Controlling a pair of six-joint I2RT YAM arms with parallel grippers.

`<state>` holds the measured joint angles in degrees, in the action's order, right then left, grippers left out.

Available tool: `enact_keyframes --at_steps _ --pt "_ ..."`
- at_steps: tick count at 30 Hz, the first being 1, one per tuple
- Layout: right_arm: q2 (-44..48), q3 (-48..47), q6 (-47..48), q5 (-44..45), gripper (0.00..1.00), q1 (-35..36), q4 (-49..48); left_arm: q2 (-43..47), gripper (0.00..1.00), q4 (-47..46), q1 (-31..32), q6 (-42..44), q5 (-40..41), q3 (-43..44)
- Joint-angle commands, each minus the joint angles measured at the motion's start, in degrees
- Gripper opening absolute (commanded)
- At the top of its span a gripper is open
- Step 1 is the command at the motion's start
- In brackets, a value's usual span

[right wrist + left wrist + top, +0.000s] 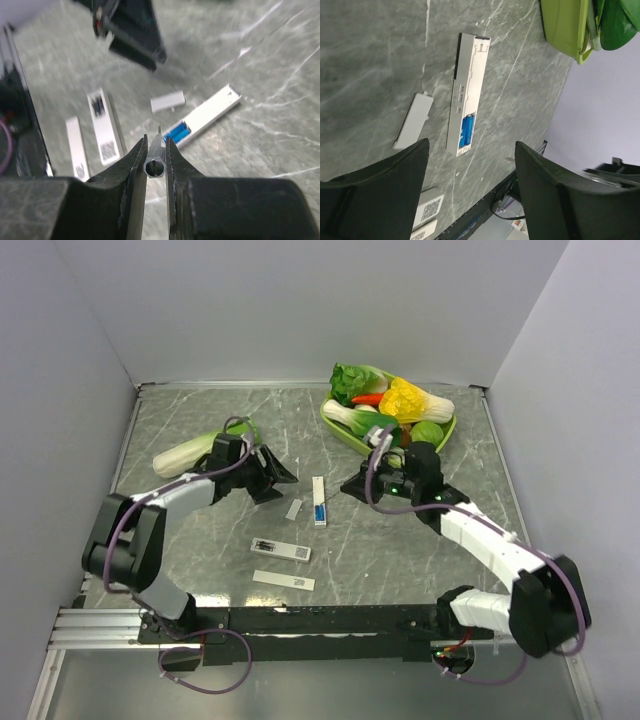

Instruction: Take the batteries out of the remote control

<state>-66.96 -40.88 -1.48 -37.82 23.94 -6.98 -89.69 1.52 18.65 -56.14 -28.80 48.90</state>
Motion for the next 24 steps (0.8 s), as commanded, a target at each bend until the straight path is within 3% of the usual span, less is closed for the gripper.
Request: enact_keyframes --at_steps 1,6,20,24 --pt "-4.9 -5.6 12.1 -5.0 0.00 -0.3 3.0 -5.7 0.71 -2.9 1.8 3.0 -3.9 7.5" --pt "-6.6 -5.0 15.7 -5.6 0.00 -0.3 -0.5 -13.0 0.62 -1.0 3.3 4.0 -4.7 12.6" --pt "-12.1 -7.8 21.8 -4.5 0.00 1.7 4.4 -19.7 0.52 -4.4 4.2 4.0 -8.0 13.8" --pt "-12.4 -5.4 21.1 -2.5 0.00 3.5 -0.1 -21.4 0.48 -5.1 4.4 4.1 -9.0 14.4"
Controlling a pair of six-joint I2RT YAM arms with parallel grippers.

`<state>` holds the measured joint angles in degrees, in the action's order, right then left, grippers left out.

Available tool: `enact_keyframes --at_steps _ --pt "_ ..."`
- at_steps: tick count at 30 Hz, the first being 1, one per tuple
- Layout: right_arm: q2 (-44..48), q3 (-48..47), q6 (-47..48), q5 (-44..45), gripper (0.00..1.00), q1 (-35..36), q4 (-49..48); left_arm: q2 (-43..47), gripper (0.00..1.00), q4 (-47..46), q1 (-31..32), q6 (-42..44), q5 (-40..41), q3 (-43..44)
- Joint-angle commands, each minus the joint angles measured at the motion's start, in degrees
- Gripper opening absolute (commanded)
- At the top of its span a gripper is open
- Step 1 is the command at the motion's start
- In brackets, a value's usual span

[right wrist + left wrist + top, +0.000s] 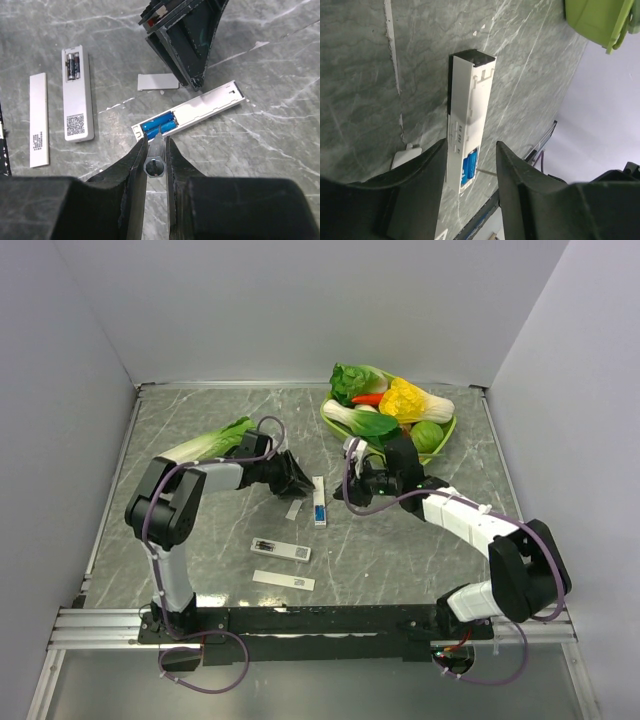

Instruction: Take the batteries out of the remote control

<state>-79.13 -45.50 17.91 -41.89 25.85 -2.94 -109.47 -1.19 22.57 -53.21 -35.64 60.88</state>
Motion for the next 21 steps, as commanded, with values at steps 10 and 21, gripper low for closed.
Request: enact_keyframes --at_steps 10,21 --pt "-0.5 1.1 1.0 7.5 0.00 4.3 -5.5 -2.9 0.40 -1.1 1.3 2.7 -2.1 3.8" --pt "0.0 0.8 1.1 9.3 0.00 5.6 -3.7 -4.2 0.36 -0.7 1.8 3.6 -1.5 4.8"
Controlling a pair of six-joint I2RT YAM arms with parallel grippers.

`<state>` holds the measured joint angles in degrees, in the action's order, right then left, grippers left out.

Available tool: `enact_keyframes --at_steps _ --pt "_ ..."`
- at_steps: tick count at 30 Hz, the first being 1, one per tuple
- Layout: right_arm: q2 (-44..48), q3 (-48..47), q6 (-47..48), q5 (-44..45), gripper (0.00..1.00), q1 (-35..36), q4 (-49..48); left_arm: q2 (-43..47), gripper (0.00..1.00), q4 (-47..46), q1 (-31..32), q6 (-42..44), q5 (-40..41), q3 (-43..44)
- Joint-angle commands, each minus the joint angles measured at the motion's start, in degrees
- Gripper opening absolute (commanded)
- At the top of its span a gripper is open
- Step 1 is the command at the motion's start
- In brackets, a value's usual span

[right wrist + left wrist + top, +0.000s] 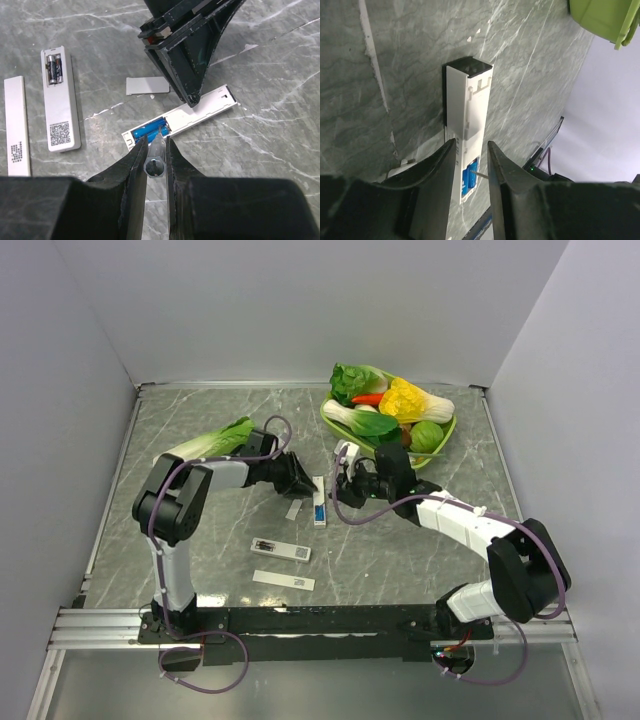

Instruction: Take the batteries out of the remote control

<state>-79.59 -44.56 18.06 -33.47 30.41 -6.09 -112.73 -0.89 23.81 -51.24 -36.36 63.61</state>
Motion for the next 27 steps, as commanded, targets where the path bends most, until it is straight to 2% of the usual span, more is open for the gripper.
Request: enact_keyframes --at_steps 1,6,15,21,25,27 --pt "0.7 0.4 0.9 2.3 0.00 1.4 -0.4 -1.1 0.36 -1.0 0.6 1.6 -0.9 2.3" --pt "1.3 1.1 1.6 5.7 0.00 2.8 0.7 -2.1 0.32 0.2 1.1 2.2 -0.5 3.4" --pt "-2.1 0.2 -2.8 10.6 0.00 4.6 -0.3 -0.6 0.27 3.4 1.5 3.3 3.6 1.4" --pt "-1.9 5.0 -7.8 12.4 0.00 6.3 -7.1 -0.6 0.24 3.3 2.0 2.6 3.1 0.4" --pt "0.9 10.1 -8.0 11.7 0.00 6.7 -13.5 -0.4 0.21 3.4 2.3 2.6 3.2 -0.4" --pt "1.1 10.3 -6.8 11.8 0.00 7.5 -13.2 0.0 0.20 3.3 2.4 2.4 3.4 -1.0"
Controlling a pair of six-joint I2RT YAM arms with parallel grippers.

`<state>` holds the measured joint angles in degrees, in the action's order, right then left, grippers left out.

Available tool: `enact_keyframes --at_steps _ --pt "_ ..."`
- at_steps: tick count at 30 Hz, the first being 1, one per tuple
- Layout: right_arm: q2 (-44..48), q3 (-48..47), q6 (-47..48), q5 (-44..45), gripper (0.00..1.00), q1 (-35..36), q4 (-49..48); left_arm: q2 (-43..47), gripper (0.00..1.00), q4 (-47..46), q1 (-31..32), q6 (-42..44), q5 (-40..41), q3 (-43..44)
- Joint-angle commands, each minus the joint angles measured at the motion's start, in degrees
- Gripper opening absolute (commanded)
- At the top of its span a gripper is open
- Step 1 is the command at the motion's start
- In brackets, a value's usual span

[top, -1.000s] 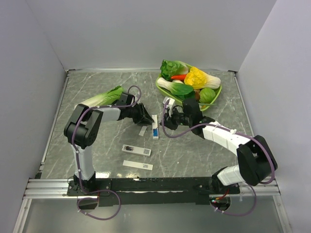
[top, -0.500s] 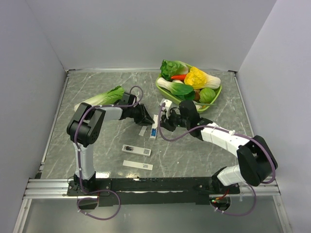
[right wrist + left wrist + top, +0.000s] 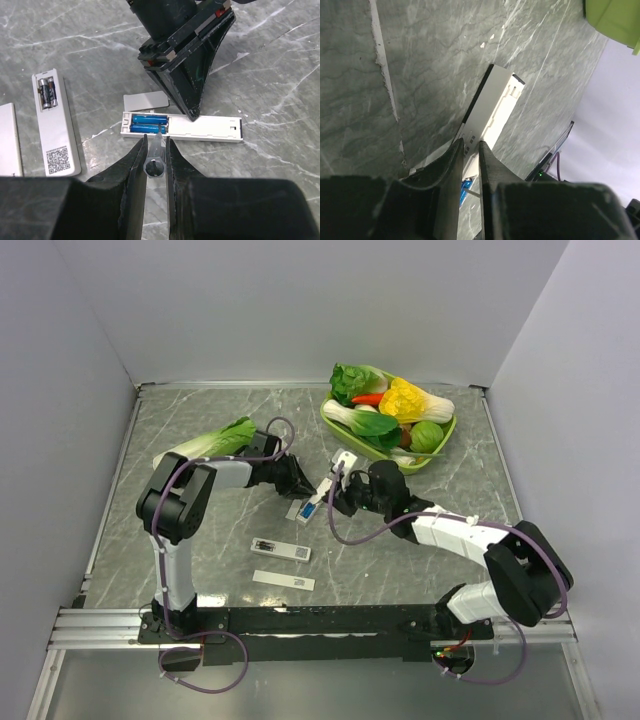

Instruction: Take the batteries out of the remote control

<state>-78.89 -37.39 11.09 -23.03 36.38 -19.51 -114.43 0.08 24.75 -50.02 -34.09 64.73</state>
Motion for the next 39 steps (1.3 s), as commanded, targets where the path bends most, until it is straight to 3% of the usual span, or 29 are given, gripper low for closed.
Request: enact_keyframes --at_steps 1,4,15,19,23,33,39 --pt "-0.1 2.2 0.8 2.5 0.00 1.8 2.0 1.8 0.20 2.6 1.4 1.2 1.2 -2.4" --pt "-1.0 -2.0 3.1 4.5 0.00 2.7 9.0 3.1 0.20 3.0 1.4 1.0 1.8 -3.1" --pt "-4.0 -6.8 2.9 5.3 0.00 2.6 16.9 7.3 0.15 9.2 1.5 1.9 8.8 -4.1" --pt "-4.1 -6.4 2.4 4.6 0.00 2.6 16.8 9.0 0.26 11.5 1.6 2.5 11.9 -4.0" --pt "-3.9 -6.9 2.2 4.0 0.00 2.5 17.6 10.2 0.26 13.5 2.0 2.9 14.8 -3.6" --pt "-5.3 -5.9 0.0 -0.8 0.00 2.5 14.6 9.1 0.24 7.7 2.6 2.2 6.8 -5.2" --pt "-6.7 -5.2 -2.7 0.9 0.00 2.6 13.4 8.7 0.17 5.7 2.6 1.0 4.5 -6.5"
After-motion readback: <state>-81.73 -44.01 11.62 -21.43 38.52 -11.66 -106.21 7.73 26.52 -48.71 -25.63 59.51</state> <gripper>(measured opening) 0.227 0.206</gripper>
